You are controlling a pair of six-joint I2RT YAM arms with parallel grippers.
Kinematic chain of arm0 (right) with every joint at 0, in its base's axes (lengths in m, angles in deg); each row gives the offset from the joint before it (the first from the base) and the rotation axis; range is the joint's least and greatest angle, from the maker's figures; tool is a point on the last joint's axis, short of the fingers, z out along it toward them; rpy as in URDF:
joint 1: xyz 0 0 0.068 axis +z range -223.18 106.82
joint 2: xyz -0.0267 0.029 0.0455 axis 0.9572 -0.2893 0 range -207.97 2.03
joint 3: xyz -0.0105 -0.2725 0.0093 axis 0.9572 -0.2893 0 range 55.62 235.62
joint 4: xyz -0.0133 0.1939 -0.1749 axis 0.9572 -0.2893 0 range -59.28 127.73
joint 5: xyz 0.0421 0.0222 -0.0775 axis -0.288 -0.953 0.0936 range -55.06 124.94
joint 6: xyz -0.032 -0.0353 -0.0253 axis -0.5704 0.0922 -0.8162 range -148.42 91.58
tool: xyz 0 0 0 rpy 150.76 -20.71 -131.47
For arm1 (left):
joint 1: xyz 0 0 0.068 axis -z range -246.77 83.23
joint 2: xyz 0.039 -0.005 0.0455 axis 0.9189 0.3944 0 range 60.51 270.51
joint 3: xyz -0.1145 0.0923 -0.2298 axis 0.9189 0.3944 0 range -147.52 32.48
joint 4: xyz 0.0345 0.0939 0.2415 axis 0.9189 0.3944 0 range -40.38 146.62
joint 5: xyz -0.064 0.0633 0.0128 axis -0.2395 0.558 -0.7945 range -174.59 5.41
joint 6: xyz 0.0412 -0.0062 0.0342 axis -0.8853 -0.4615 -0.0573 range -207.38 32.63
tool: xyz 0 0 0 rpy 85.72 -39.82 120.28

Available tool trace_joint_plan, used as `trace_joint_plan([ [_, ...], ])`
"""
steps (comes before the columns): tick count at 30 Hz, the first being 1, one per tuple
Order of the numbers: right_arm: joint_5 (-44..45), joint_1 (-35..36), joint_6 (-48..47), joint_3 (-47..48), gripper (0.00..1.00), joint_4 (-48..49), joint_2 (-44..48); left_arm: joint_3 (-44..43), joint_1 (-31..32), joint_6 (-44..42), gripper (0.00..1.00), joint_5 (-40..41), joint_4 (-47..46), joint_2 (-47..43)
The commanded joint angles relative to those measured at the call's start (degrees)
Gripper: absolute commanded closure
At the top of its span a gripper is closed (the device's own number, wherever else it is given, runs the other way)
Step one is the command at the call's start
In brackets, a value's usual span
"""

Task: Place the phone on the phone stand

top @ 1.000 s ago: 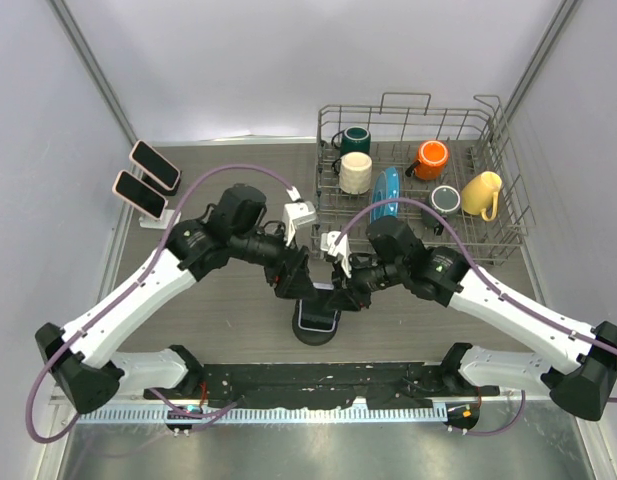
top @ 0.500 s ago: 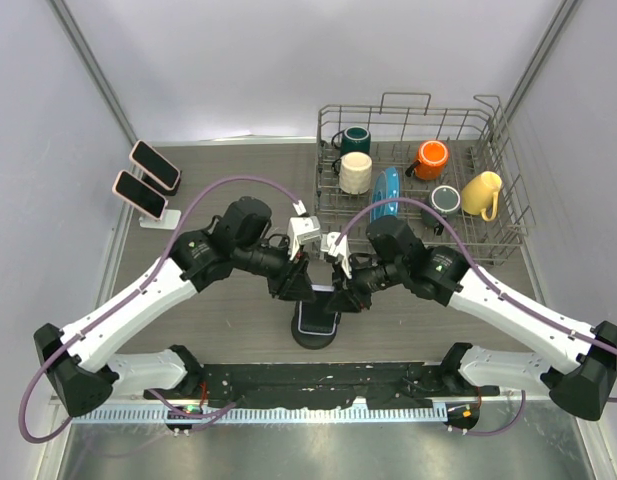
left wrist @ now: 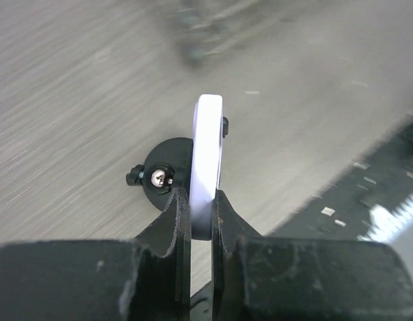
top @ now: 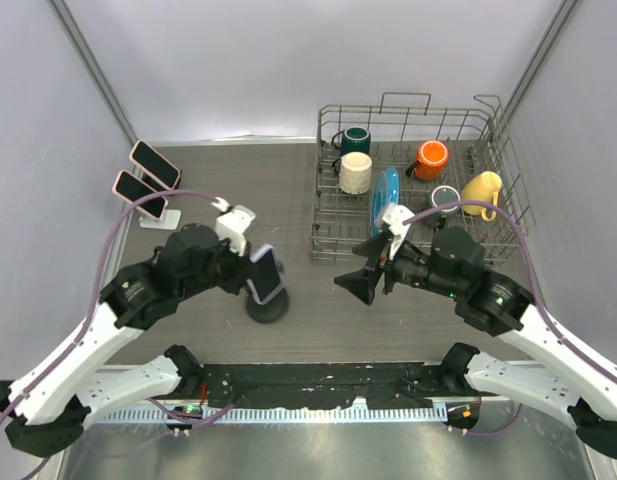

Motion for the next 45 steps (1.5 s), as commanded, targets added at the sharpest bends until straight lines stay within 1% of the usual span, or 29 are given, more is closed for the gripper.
trace_joint_plan([
  [1, 9.18, 0.18, 4.25, -0.95, 0.18, 5.48, 3.47, -1.34, -3.72, 5.74, 1.0, 35.29, 6.2, -6.03],
  [4, 8.04, 0.09, 3.81, -1.31, 0.18, 5.57, 3.22, -3.27, -6.1, 4.52, 1.0, 40.84, 6.57, -5.86],
  [5, 7.25, 0.09, 3.89, -1.48, 0.18, 5.57, 3.04, -3.63, -7.85, 3.38, 1.0, 42.59, 6.13, -5.68],
  [6, 6.72, 0.09, 3.98, -2.09, 0.18, 5.91, 2.78, -3.54, -8.82, 0.67, 1.0, 44.35, 5.26, -5.59],
  [7, 6.37, 0.09, 4.24, -2.36, 0.18, 6.18, 2.69, -3.19, -10.57, -1.36, 1.0, 45.41, 1.86, -5.94],
  [9, 4.87, 0.09, 5.47, -3.5, 0.18, 7.23, 2.34, -2.05, -18.47, -4.18, 1.0, 43.5, -2.46, -6.73],
  [10, 4.26, 0.09, 5.82, -3.94, 0.18, 7.67, 2.51, -1.35, -21.81, -7.06, 1.0, 39.14, -6.31, -6.82],
  [11, 3.73, 0.09, 6.26, -4.29, 0.18, 8.2, 2.77, -1.17, -25.24, -8.05, 1.0, 36.92, -7.74, -6.21],
  [12, 2.51, 0.09, 6.61, -4.91, 0.18, 8.9, 2.95, -1.26, -34.06, -9.1, 1.0, 33.16, -8.8, -5.42],
  [13, 1.97, 0.09, 7.05, -5.26, 0.18, 9.25, 3.21, -1.26, -38.67, -9.55, 1.0, 28.77, -10.81, -4.72],
  [14, 1.53, 0.09, 7.23, -5.52, 0.17, 9.6, 3.48, -1.34, -44.29, -9.2, 1.0, 18.19, -11.7, -2.71],
  [15, 0.66, 0.09, 7.32, -5.87, 0.17, 9.87, 3.57, -1.87, -50.69, -8.24, 1.0, 15.65, -12.5, -1.56],
  [17, -0.23, 0.09, 7.32, -5.79, 0.17, 9.61, 3.65, -2.05, -53.3, -8.32, 1.0, 13.09, -15.48, 0.73],
  [18, -1.01, 0.09, 7.15, -5.53, 0.18, 9.09, 3.57, -2.31, -54.87, -8.67, 1.0, 11.86, -16.71, 3.26],
  [19, -1.54, 0.09, 7.14, -5.44, 0.18, 8.82, 3.57, -3.01, -59.15, -8.76, 1.0, 10.11, -17.33, 4.42],
  [20, -1.9, 0.09, 6.88, -5.35, 0.17, 8.56, 3.48, -3.71, -60.94, -8.41, 1.0, 6.52, -17.25, 5.56],
  [22, -3.64, 0.09, 6.71, -5.35, 0.18, 7.94, 3.57, -5.29, -64.8, -8.76, 1.0, 2.72, -17.86, 8.11],
  [24, -4.97, 0.09, 6.97, -5.7, 0.18, 8.02, 3.48, -6.26, -65.96, -9.89, 1.0, -0.26, -18.21, 9.08],
  [25, -6.37, 0.09, 6.97, -5.88, 0.18, 8.29, 3.48, -6.18, -66.57, -10.34, 1.0, -1.06, -19.96, 9.26],
  [30, -8.93, 0.09, 7.67, -6.58, 0.17, 9.43, 3.21, -7.23, -71.76, -11.22, 1.0, -6.95, -22.95, 10.67],
  [31, -9.37, 0.09, 7.85, -6.67, 0.17, 9.52, 3.3, -7.58, -72.2, -11.48, 1.0, -10.09, -23.83, 11.02],
  [32, -9.98, 0.18, 8.02, -6.84, 0.18, 9.78, 3.48, -8.02, -72.46, -11.48, 1.0, -11.08, -24.36, 11.89],
  [34, -10.86, 0.1, 8.55, -7.37, 0.17, 10.31, 3.74, -8.81, -72.56, -15.07, 1.0, -12.4, -26.12, 12.86],
  [36, -11.74, 0.27, 8.9, -8.07, 0.18, 10.84, 4.18, -10.65, -72.73, -15.96, 1.0, -12.32, -25.95, 15.32],
  [38, -11.74, 0.44, 8.99, -8.34, 0.17, 10.93, 4.36, -12.32, -72.64, -16.58, 1.0, -12.58, -22.97, 17.69],
  [39, -11.66, 0.45, 8.99, -8.34, 0.18, 10.93, 4.62, -11.81, -72.73, -16.58, 1.0, -12.5, -23.14, 17.87],
  [41, -11.48, 0.53, 8.9, -8.34, 0.18, 10.93, 4.71, -9.53, -72.64, -16.41, 1.0, -10.93, -26.55, 16.83],
  [44, -11.04, 0.53, 8.9, -8.43, 0.17, 10.66, 4.88, -3.48, -72.64, -16.76, 1.0, -10.91, -31.3, 15.6],
  [45, -10.87, 0.53, 8.73, -8.34, 0.17, 10.49, 4.88, -2.84, -72.73, -16.93, 1.0, -10.92, -32.36, 15.5],
])
